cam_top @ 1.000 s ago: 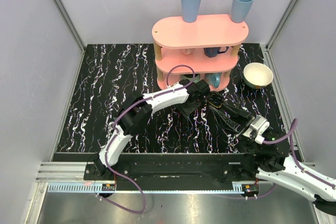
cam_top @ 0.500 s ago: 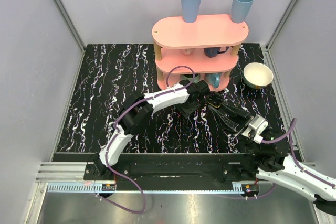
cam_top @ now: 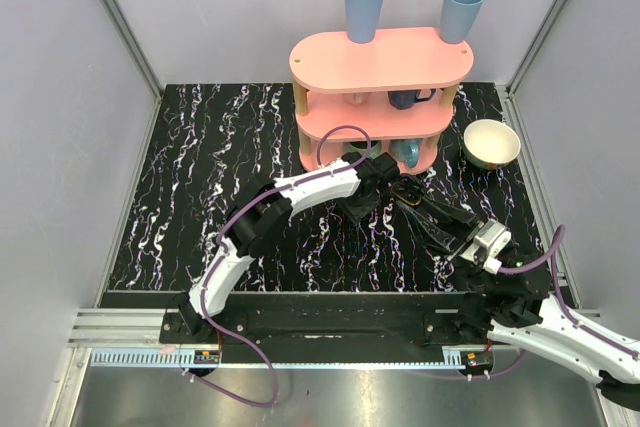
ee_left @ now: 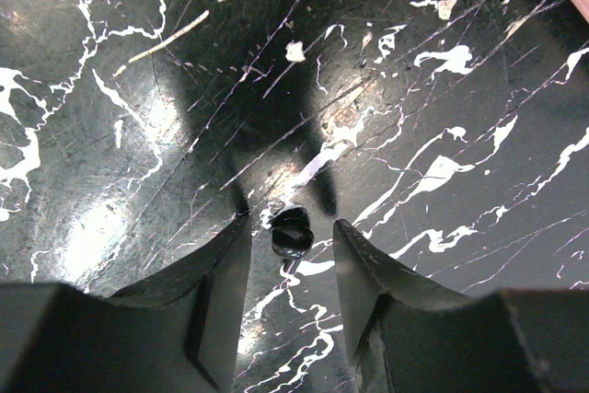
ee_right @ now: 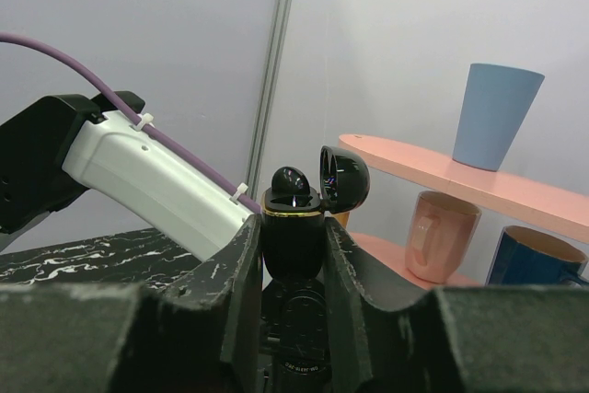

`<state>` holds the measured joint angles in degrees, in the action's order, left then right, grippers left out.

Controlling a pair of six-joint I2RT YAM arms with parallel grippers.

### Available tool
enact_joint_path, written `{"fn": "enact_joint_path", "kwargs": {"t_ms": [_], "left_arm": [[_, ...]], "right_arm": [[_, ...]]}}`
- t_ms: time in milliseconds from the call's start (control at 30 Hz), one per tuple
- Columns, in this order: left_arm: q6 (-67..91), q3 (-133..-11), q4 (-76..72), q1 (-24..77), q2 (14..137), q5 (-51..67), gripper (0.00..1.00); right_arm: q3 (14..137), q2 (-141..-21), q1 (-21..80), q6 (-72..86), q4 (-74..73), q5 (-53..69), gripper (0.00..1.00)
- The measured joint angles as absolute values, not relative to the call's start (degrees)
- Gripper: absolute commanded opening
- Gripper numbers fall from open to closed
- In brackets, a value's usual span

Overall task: Insert the wireless bluetooth earbuds into the charging case
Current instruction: Pick up the right earbud from the center of the board.

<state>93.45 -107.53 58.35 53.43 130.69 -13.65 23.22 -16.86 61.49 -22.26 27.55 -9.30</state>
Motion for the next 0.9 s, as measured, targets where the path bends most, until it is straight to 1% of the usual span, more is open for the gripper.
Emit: {"fn": "enact_joint_path", "kwargs": {"t_ms": [600,633,667,833,900], "left_arm": [[93.5,-108.6,58.6,53.4,131.5,-13.2,0.37],[93.5,-108.6,58.6,53.4,131.5,-13.2,0.34],[93.5,-108.6,58.7,53.4,131.5,-13.2,0.33],[93.5,-108.6,58.6,53.4,131.6,-13.2,0.32],[93.5,-108.6,58.6,53.4,131.6,-13.2,0.29]], "right_arm": [[23.2,-16.3,61.5,-22.3,27.5,-8.9,0.00],[23.2,-16.2,61.5,-22.3,27.5,-8.8,0.00],[23.2,-16.2,61.5,-22.3,27.5,-8.8,0.00],[23.2,-16.1,61.5,-22.3,27.5,-8.7,0.00],[23.2,-16.1,61.5,-22.3,27.5,-8.4,0.00]]}}
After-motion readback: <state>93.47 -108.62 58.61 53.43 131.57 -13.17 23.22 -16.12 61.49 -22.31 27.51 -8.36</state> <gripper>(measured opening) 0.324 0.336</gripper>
